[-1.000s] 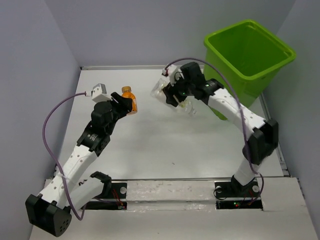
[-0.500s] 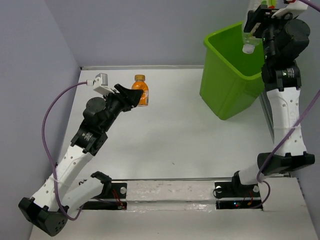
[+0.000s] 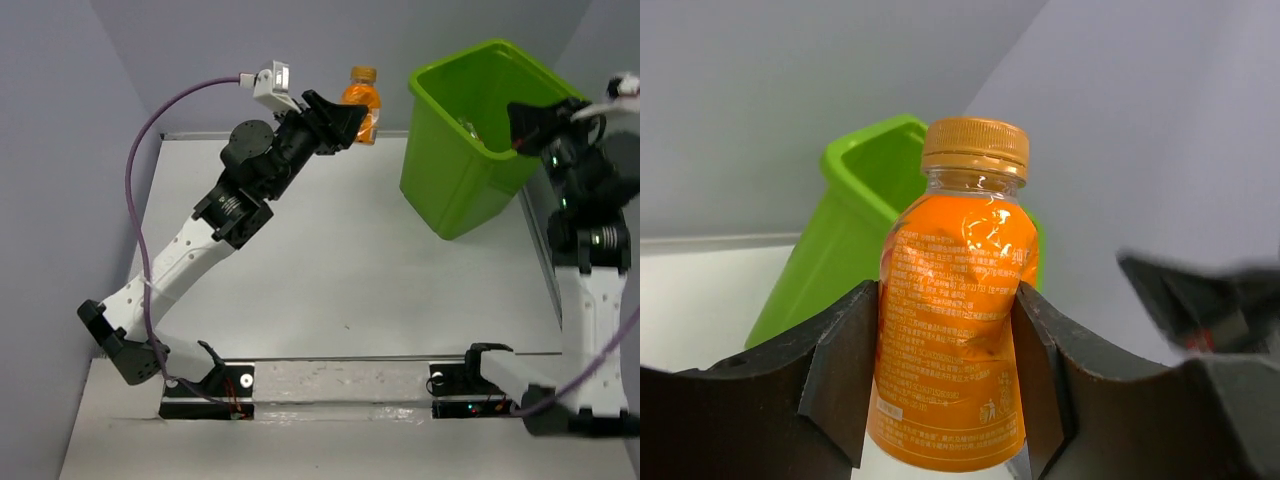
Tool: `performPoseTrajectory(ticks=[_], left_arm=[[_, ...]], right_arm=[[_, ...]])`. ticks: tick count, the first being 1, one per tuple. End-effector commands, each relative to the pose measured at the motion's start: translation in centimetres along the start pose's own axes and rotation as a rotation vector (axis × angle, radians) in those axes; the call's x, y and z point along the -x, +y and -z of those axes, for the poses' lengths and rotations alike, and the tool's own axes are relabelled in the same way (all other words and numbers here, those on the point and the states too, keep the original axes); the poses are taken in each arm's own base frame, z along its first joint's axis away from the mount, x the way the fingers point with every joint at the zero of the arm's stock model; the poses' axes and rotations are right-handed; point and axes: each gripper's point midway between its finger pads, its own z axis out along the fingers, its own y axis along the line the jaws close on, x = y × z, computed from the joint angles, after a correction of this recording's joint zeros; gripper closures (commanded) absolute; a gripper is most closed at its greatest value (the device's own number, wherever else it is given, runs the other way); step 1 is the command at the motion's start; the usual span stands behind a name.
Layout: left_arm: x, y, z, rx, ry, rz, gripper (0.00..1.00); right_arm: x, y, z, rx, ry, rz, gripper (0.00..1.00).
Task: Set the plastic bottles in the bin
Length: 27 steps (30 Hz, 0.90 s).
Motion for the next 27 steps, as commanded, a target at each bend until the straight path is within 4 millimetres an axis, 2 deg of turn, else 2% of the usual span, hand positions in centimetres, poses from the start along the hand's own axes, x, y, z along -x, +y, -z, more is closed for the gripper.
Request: performPoseTrajectory(ticks=[1,2,3,4,5,6,7,8,9,10,11,12,15,16,18,21,22,27], left_arm=[[4.8,-6.1,-2.5,-0.133,-0.155,0.009,0.67],[4.8,-6.9,-3.2,-0.146,-0.162,0.007,0.67],[4.8,-8.2,-4.5,-0.166,-0.173,0.004,0.67],[2.6,-7.6,-5.8,-0.145,-0.138,-0.006,0.67],[4.6,-9.2,-6.0,-0.167,-0.187,0.003,0.67],[4.2,-9.8,-6.7,-0.178,-0.187,0.002,0.67],[1.7,-9.4,-9.0,-0.157,-0.16,-0.003,0.68],[3.7,-11.1,-9.1,-0.186,-0.209,0.012,0.69],[1.2,-10.2,-11.3,-0.164,-0.189,0.012,0.71],[0.9,-10.7,-11.9,-0.177,-0.198,0.024,0.71],[2.5,-11.9,-11.9,-0.212,-0.249,0.058,0.72],[0.6,-11.2,-13.5,-0.2,-0.245,0.067,0.72],[1.0,-11.4,-14.5,-0.226,-0.328,0.123,0.72],[-0.2,-10.5,-15.5,-0.202,-0.334,0.133,0.72],[-0.1,-10.5,-15.9,-0.222,-0.379,0.169,0.72],[-1.4,-10.1,-17.0,-0.235,-0.418,0.222,0.72],[-2.5,-9.6,-17.7,-0.235,-0.42,0.236,0.72],[-5.1,-7.7,-19.2,-0.224,-0.467,0.288,0.71]], right_arm=[[-5.0,6.9,11.8,0.402,-0.042,-0.247,1.0],[-7.6,6.5,12.5,0.408,0.005,-0.282,1.0],[-12.1,5.6,12.9,0.411,0.1,-0.31,1.0],[-13.6,5.1,13.6,0.396,0.125,-0.318,1.0],[-15.5,5.4,15.4,0.415,0.19,-0.32,1.0],[-16.0,5.7,16.0,0.44,0.192,-0.299,1.0],[-17.8,5.5,16.8,0.424,0.252,-0.309,1.0],[-18.7,5.6,18.0,0.446,0.262,-0.293,1.0],[-19.7,5.8,18.8,0.461,0.295,-0.294,1.0],[-20.4,5.7,19.3,0.465,0.314,-0.283,1.0],[-21.1,5.9,19.9,0.481,0.34,-0.282,1.0],[-21.6,5.9,20.7,0.486,0.354,-0.278,1.0],[-23.2,5.7,21.9,0.5,0.399,-0.268,1.0],[-23.9,5.6,22.6,0.502,0.422,-0.265,1.0],[-24.7,5.4,23.3,0.502,0.444,-0.266,1.0],[-26.0,5.2,24.6,0.491,0.493,-0.274,1.0],[-26.3,5.3,24.9,0.507,0.506,-0.283,1.0],[-28.3,5.5,25.8,0.53,0.567,-0.341,1.0]])
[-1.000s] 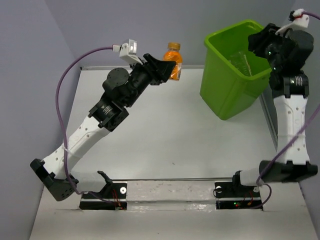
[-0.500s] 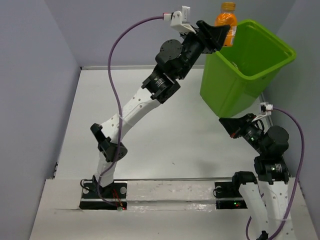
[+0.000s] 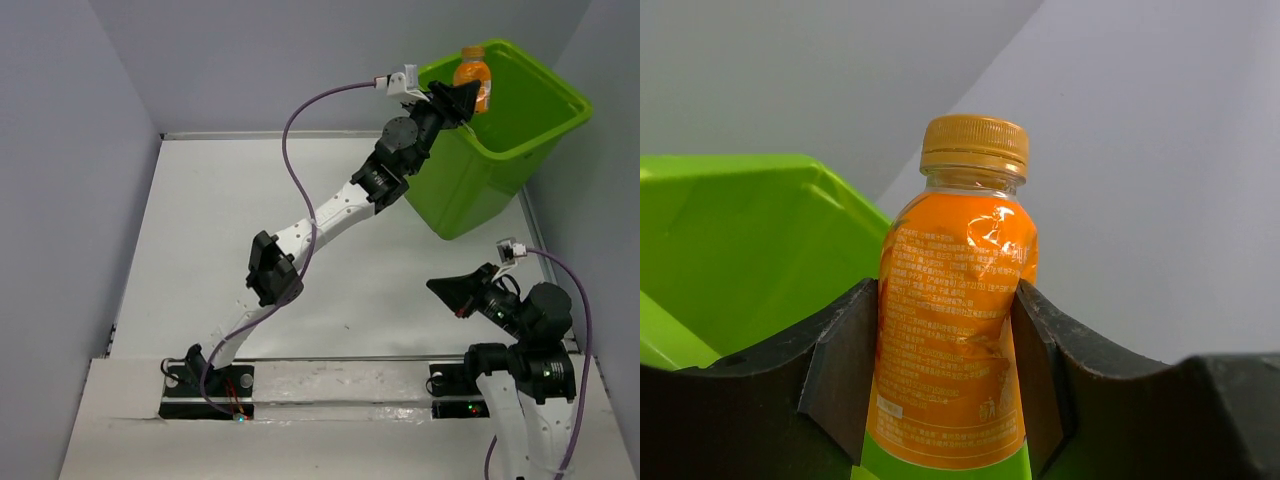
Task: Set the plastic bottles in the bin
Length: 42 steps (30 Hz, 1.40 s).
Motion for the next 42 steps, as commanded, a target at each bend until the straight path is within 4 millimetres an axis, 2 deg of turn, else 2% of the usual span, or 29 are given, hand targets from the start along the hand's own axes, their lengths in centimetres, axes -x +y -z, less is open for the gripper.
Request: performPoseTrajectory(ticks=[1,3,5,6,7,8,9,18,20,21,23,24,25,27,28,29,30,31,32,33,34,35,36,37,38,39,40,41,42], left_arm=[[7.4,-4.9,0.0,-0.115,-0.256,0.154,0.71],[6.2,-3.6,-0.2,-0.1,-0.264,0.154,0.66],[6.0,-3.2,-0.3,-0.098,-0.271,0.15,0.54],[5.9,-3.1,-0.3,-0.099,-0.274,0.148,0.44],[5.5,-2.9,-0.4,-0.098,-0.268,0.145,0.26],[5.3,-2.8,-0.4,-0.1,-0.265,0.143,0.17],[5.0,-2.5,-0.5,-0.097,-0.259,0.134,0.03],[3.7,-2.0,-0.5,-0.104,-0.226,0.112,0.01],[4.5,-2.9,-0.4,-0.123,-0.227,0.104,0.01],[5.9,-4.2,-0.2,-0.139,-0.233,0.098,0.01],[7.1,-5.2,0.2,-0.138,-0.229,0.03,0.01],[9.9,-7.3,0.8,-0.16,-0.25,0.011,0.01],[10.9,-8.0,1.1,-0.164,-0.249,-0.022,0.01],[10.9,-8.2,1.9,-0.143,-0.197,-0.141,0.01],[14.5,-10.5,3.3,-0.161,-0.219,-0.161,0.01],[12.8,-9.3,4.0,-0.126,-0.153,-0.212,0.01],[12.5,-8.8,4.8,-0.099,-0.109,-0.252,0.01],[16.1,-10.4,6.7,-0.102,-0.131,-0.273,0.01],[13.1,-7.7,7.9,-0.054,-0.037,-0.321,0.01],[12.3,-6.8,9.2,-0.029,0.016,-0.343,0.01],[15.0,-7.7,11.3,-0.026,0.005,-0.335,0.01],[14.8,-6.8,12.6,-0.007,0.038,-0.341,0.01],[11.2,-3.2,14.7,0.051,0.149,-0.386,0.01],[13.5,-3.7,17.0,0.053,0.132,-0.376,0.01],[10.6,-0.2,19.5,0.113,0.223,-0.398,0.01],[10.6,0.7,21.0,0.134,0.243,-0.398,0.01],[13.0,0.5,23.0,0.142,0.212,-0.379,0.01],[13.4,1.2,24.5,0.162,0.217,-0.372,0.01],[11.6,3.7,26.8,0.205,0.278,-0.387,0.01]], right_arm=[[-2.7,0.0,0.2,0.039,0.087,-0.068,1.0],[-3.0,0.1,0.2,0.045,0.096,-0.073,1.0],[-3.1,0.4,0.3,0.057,0.103,-0.076,1.0],[-3.1,0.4,0.3,0.059,0.103,-0.077,1.0],[-3.0,0.5,0.3,0.061,0.102,-0.077,1.0],[-3.2,0.7,0.4,0.071,0.111,-0.078,1.0],[-3.1,0.8,0.4,0.073,0.109,-0.076,1.0],[-2.5,1.2,0.6,0.07,0.097,-0.046,1.0],[-2.1,1.2,0.7,0.053,0.082,-0.024,1.0],[-2.0,1.1,0.8,0.05,0.081,-0.022,1.0],[-1.8,1.1,0.8,0.044,0.075,-0.01,1.0],[-1.7,1.0,0.7,0.039,0.073,-0.007,1.0],[-1.5,1.0,0.8,0.036,0.067,0.004,1.0],[-0.8,0.9,0.8,0.013,0.044,0.037,1.0],[-0.6,0.9,0.9,0.008,0.041,0.043,1.0],[-0.3,1.0,0.9,0.005,0.034,0.056,1.0],[0.3,1.4,1.1,0.006,0.021,0.069,1.0],[0.7,1.5,1.1,0.0,0.01,0.075,1.0],[1.3,1.4,1.1,-0.017,-0.01,0.088,1.0],[1.7,1.5,1.2,-0.024,-0.024,0.099,1.0],[2.7,2.2,1.6,-0.025,-0.051,0.123,1.0],[3.2,2.3,1.7,-0.034,-0.068,0.135,0.99],[4.0,2.2,1.9,-0.06,-0.097,0.15,0.96],[4.9,2.8,2.3,-0.061,-0.126,0.17,0.85],[5.7,2.8,2.5,-0.082,-0.165,0.181,0.74],[6.2,2.8,2.7,-0.097,-0.185,0.183,0.65],[6.9,3.0,2.9,-0.105,-0.217,0.191,0.56],[7.6,3.2,3.2,-0.113,-0.246,0.199,0.45],[8.4,2.7,3.5,-0.151,-0.285,0.203,0.28]])
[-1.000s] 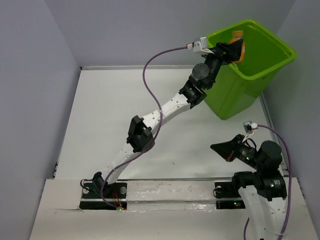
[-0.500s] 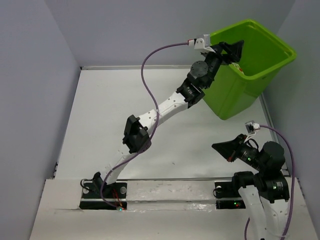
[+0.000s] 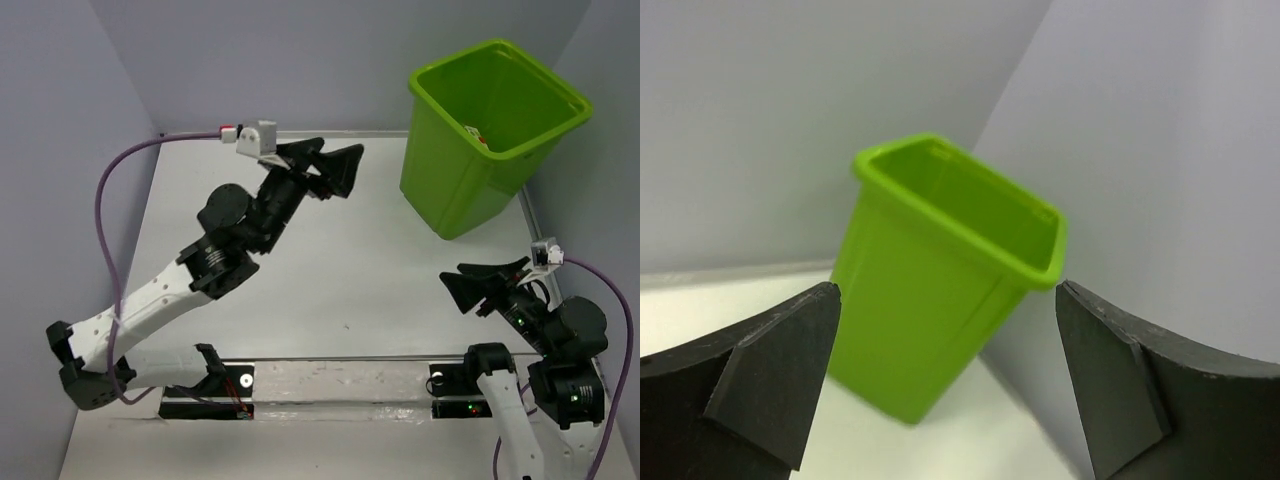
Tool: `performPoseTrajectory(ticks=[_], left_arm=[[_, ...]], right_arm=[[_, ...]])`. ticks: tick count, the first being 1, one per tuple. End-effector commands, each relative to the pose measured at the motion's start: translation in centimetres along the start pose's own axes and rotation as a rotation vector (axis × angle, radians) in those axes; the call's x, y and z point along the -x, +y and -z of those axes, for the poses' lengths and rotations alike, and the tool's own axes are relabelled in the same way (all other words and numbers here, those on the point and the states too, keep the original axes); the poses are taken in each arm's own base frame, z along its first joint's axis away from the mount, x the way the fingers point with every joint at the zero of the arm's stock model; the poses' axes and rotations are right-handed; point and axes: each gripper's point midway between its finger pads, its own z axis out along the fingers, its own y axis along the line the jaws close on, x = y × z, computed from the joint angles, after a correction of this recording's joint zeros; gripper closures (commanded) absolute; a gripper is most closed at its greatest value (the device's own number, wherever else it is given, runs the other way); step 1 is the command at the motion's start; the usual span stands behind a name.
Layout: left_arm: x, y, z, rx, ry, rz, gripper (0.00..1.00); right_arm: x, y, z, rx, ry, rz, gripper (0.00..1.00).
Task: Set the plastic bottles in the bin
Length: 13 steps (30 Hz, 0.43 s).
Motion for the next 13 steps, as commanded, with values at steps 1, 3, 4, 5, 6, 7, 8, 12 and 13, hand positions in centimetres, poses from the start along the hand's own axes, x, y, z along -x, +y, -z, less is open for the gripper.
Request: performPoseTrajectory(ticks=[1,3,4,5,6,7,8,12,13], left_arm=[[-7.3,7.3,7.4,0.158,0.197,-0.066,0.01],[-6.7,8.3,9.7,0.172,0.194,-0.054,0.01],[-5.3,8.8,11.6,0.184,0.173,-0.033,0.01],[-6.2,9.8,12.9,0.2,0.192,-0.04,0.01],[-6.3,10.4,14.0,0.21,0.197,-0.042,0.01],[-5.5,11.0,15.6,0.212,0.172,-0.025,0.01],[-4.5,11.0,16.2,0.208,0.149,-0.01,0.01],[-4.6,12.7,19.1,0.232,0.126,0.012,0.01],[-4.9,13.1,19.4,0.244,0.143,0.0,0.01]], right_arm=[[5.0,-0.2,1.0,-0.096,-0.199,0.082,0.22],[6.6,-1.1,1.4,-0.167,-0.262,0.101,0.13],[7.2,-1.4,1.6,-0.193,-0.279,0.117,0.09],[8.1,-1.8,2.0,-0.233,-0.314,0.125,0.07],[8.6,-1.9,2.2,-0.25,-0.332,0.134,0.07],[9.1,-2.1,2.4,-0.265,-0.352,0.147,0.07],[9.4,-2.3,2.6,-0.282,-0.373,0.15,0.07],[11.0,-2.7,2.8,-0.304,-0.456,0.151,0.07],[11.4,-2.3,2.9,-0.296,-0.469,0.158,0.07]])
